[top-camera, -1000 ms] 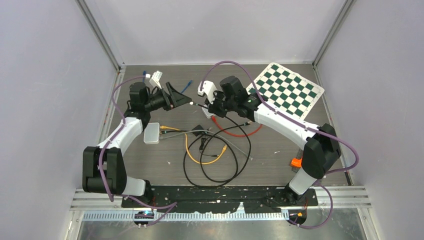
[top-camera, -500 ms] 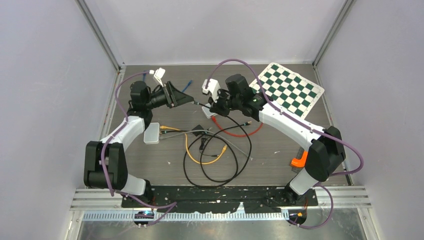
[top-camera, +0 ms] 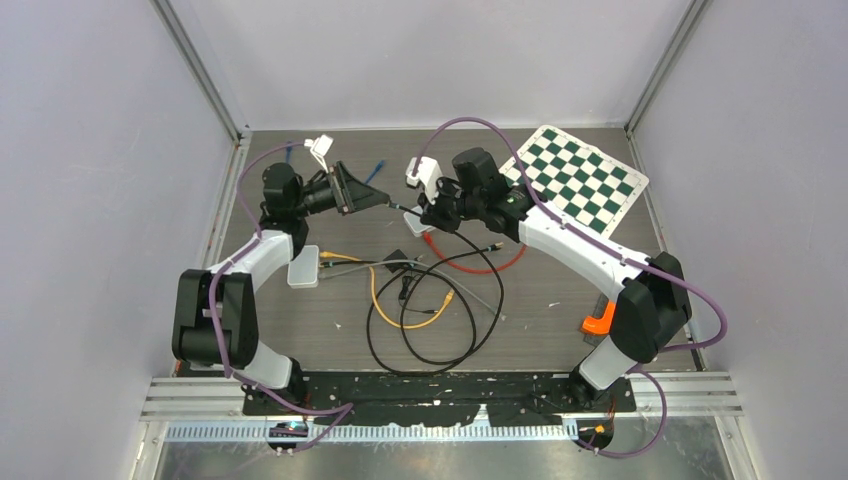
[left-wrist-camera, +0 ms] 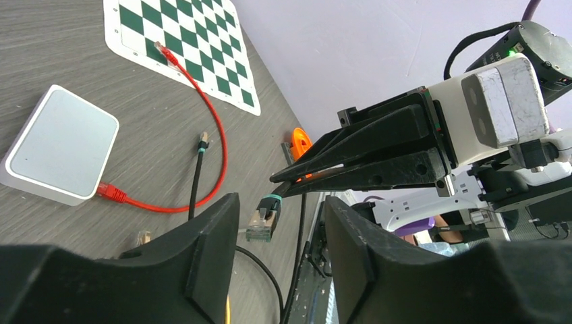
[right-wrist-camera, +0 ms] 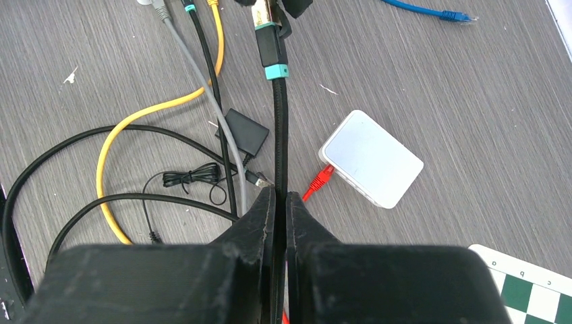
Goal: Insert the plug into the switch port
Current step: Pick up the connector from the center of the board.
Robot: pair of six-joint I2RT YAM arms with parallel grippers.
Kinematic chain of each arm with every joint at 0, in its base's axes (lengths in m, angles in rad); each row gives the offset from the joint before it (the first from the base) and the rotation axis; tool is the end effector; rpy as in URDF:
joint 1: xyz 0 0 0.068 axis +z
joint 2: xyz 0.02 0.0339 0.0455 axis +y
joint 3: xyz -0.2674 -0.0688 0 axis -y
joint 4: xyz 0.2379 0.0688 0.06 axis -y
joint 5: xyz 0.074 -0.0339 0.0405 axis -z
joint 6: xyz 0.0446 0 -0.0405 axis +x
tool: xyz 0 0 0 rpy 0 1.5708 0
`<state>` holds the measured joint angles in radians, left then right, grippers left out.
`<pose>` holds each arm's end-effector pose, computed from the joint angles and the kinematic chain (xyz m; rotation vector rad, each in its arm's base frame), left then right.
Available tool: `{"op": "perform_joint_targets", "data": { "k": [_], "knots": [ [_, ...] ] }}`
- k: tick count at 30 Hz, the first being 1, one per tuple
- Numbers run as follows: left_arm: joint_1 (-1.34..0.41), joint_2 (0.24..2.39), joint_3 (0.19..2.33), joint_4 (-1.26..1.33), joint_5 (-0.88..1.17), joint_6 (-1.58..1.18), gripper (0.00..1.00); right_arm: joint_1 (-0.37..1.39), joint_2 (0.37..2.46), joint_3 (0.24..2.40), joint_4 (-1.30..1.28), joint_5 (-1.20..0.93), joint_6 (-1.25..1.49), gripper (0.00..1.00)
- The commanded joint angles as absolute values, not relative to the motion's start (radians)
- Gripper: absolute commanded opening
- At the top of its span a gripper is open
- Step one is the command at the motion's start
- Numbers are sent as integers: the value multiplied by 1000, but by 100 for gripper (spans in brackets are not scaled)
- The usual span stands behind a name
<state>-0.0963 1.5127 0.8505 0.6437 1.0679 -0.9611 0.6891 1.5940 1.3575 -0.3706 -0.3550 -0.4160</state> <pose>0.3192 -0.0701 0.2797 0.1728 1.8428 -1.6099 0.2731 0.2451 0.3173 -1.3156 1.7448 0.5415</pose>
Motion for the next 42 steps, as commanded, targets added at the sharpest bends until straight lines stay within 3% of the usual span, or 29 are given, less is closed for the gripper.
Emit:
{"op": "perform_joint_targets", "data": {
  "k": [1,4,6,10,15,18,20,22,28,30,37,42],
  "knots": [
    [-100,1518,856,672,1105,-940,55,683,1546,1360,-333,-371,-406,5],
    [-100,1505,846,631,1084,-897,58,683,1543,1357,-333,-371,-395,5],
    [-101,1503,846,627,1076,-891,54,684,1542,1352,-332,-368,-394,5],
    [-101,1518,866,634,1092,-910,38,683,1538,1343,-330,-356,-398,5],
    [-103,1517,858,647,1101,-919,11,684,1556,1353,-326,-366,-386,5],
    [-103,1519,850,646,1110,-916,9,684,1566,1355,-323,-361,-385,5],
    [-103,1525,852,645,1116,-914,1,684,1569,1356,-324,-360,-386,5],
    [-103,1530,857,644,1117,-911,0,682,1570,1358,-323,-360,-385,8],
    [-103,1525,884,631,1123,-812,0,657,1572,1445,-384,-445,-322,45],
    [-104,1526,889,672,1127,-780,0,639,1571,1472,-399,-516,-306,51],
    [-103,1556,867,1047,1193,-850,0,588,1634,1553,-417,-759,-249,58],
    [-105,1656,895,1472,1255,-1120,0,585,1715,1615,-443,-855,-236,59]
  ]
}}
